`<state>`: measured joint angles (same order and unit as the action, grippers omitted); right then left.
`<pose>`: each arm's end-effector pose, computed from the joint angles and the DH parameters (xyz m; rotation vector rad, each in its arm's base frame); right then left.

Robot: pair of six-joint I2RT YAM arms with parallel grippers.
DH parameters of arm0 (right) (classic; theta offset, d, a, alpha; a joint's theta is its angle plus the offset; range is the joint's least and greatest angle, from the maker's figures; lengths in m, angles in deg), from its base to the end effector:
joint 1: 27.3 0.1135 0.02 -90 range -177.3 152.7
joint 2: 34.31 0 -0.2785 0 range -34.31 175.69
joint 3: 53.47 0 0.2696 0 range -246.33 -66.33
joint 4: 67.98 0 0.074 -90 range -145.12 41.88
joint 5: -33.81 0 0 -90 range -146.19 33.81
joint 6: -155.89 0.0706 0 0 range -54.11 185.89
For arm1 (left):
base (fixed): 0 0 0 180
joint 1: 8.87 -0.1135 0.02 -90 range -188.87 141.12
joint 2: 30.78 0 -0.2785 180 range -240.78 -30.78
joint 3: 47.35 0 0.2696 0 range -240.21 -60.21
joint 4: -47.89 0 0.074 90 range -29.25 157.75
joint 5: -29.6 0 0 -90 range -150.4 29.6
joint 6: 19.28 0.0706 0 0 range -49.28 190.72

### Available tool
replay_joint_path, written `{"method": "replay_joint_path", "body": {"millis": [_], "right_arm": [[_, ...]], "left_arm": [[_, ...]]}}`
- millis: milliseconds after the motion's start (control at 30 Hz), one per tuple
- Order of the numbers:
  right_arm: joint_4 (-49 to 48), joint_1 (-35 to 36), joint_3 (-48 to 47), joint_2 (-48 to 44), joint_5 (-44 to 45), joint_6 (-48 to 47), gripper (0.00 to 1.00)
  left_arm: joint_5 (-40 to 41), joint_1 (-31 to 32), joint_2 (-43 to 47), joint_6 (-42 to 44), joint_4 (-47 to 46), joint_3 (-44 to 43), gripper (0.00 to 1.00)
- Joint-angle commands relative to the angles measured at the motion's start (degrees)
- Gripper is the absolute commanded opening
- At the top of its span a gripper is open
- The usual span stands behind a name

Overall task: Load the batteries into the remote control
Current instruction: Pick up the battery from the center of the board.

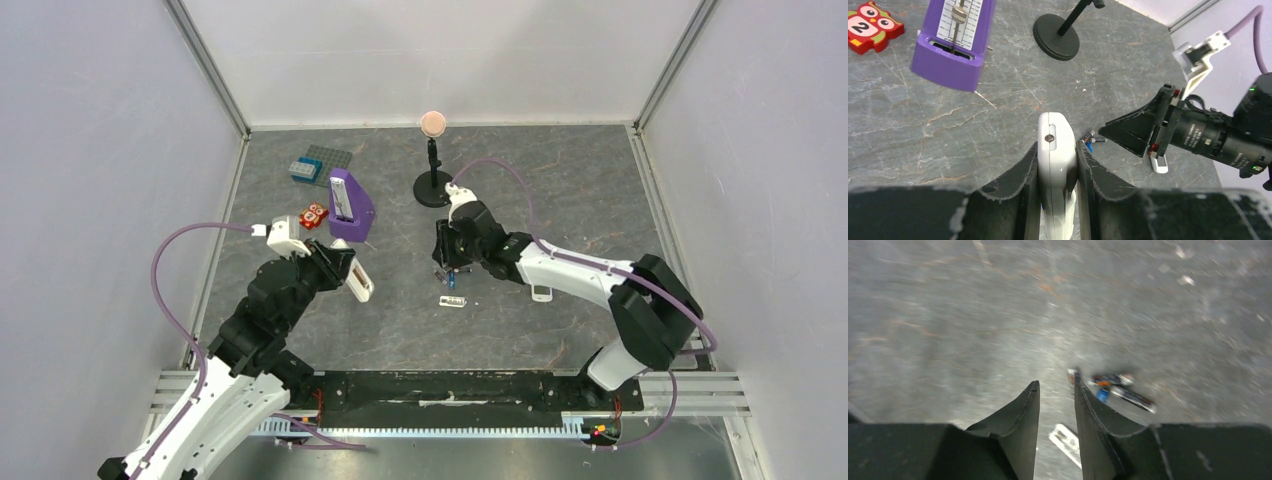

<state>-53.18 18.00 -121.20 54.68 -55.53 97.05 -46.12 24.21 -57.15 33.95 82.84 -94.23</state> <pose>0.2701 0.2718 0.2091 -0.2762 2.2815 0.7133 0.1443 -0.0732 0.2961 -0.2394 1.8459 -0.6319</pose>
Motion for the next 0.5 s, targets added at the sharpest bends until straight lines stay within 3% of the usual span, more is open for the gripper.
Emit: {"method": "replay_joint_path", "body": {"millis": [0,467], "right_arm": [[13.3,0.6,-3.0,3.0,12.3,-0.2,0.34],[15.3,2.9,-5.5,10.3,14.7,7.9,0.36]], "left_arm": [[1.7,-0.1,1.3,2.2,0.0,-0.3,0.02],[-1.9,-0.1,0.5,1.8,-3.4,2.3,0.02]]}}
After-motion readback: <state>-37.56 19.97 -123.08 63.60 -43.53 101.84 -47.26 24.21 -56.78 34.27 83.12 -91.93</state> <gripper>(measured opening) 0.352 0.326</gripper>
